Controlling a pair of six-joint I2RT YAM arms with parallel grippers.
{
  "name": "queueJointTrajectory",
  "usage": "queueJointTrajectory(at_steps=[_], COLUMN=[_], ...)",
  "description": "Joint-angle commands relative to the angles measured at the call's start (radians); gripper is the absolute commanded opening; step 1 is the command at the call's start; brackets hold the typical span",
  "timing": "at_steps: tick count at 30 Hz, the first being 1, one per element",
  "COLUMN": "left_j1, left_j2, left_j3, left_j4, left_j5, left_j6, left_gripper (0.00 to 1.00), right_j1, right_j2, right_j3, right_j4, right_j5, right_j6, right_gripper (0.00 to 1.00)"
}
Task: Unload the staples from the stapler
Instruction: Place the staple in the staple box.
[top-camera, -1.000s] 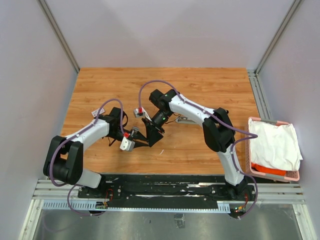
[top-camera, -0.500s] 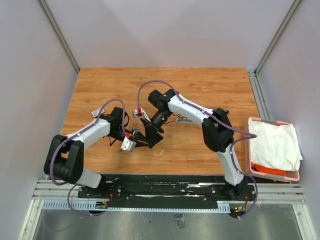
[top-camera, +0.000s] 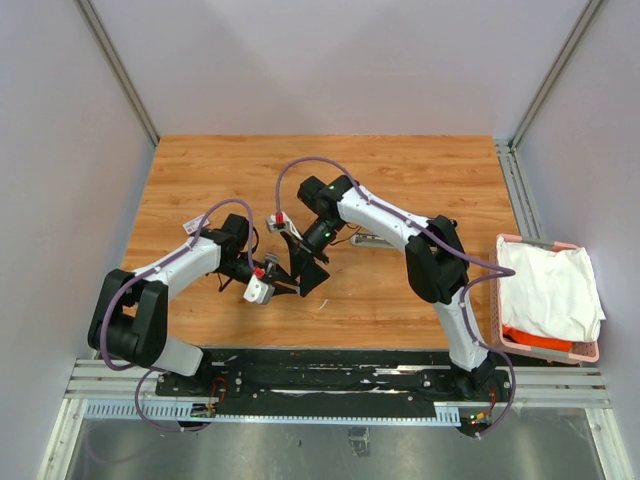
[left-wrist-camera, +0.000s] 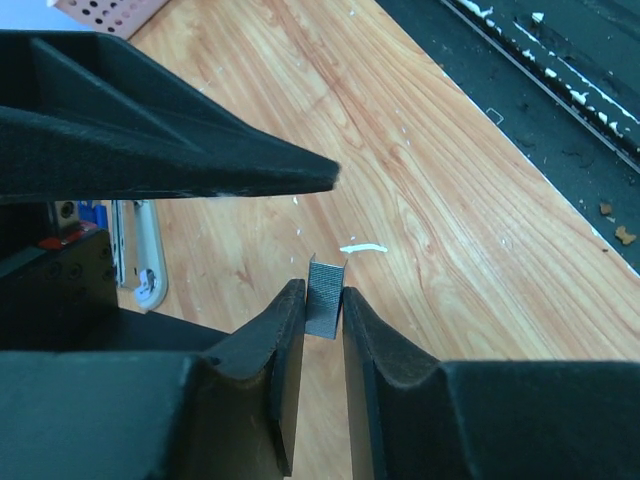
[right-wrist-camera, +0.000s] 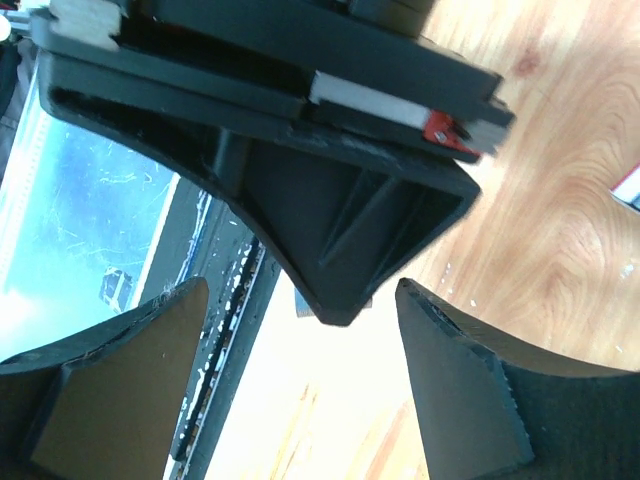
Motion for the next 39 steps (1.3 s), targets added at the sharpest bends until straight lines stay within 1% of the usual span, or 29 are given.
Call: queueJointTrajectory(at_steps=[1,6,12,18,21,28,39], left_j1=[0.019,0.061,0.103,0.163,0.185,0.197,0.205], left_j2=[-0.027,-0.057,-0.086,-0.085,-0.071,-0.016,0.090], left_j3=[0.013,0.013,-0.001,-0.003,0.007,0.056,0.134], left_j4=[-0.005,-0.004,-0.003,-0.002,-0.003,-0.002,-0.002], left_j5=[-0.021,-0.050,-0.137,-0.201,-0.235,-0.323,-0.391], left_j6=[0.059,0.043,0.026,0.015,0.019,0.002,-0.022], left_gripper=[0.26,0.26,0.26,0.26,0.26,0.26,0.26], right_j1=[-0.057,-0.103,-0.149,-0.176,-0.179,-0.179,-0.179], right_j2=[-0.046,-0.096,-0.108,-0.144,-0.160,-0.180,-0.198], right_j3=[0.012,-0.028,-0.033,-0.098,-0.120,-0.138,-0.161], right_j4=[0.009,0.085,0.093,0.093,0.093,0.100,0.105], right_j5=[0.035,0.106,0.216,0.262,0.266,0.249,0.237], right_j6=[0.035,0.103,0.154,0.156,0.154,0.161,0.160], right_gripper=[0.79,0.79,0.81,0.82,0.82,0.82,0.82])
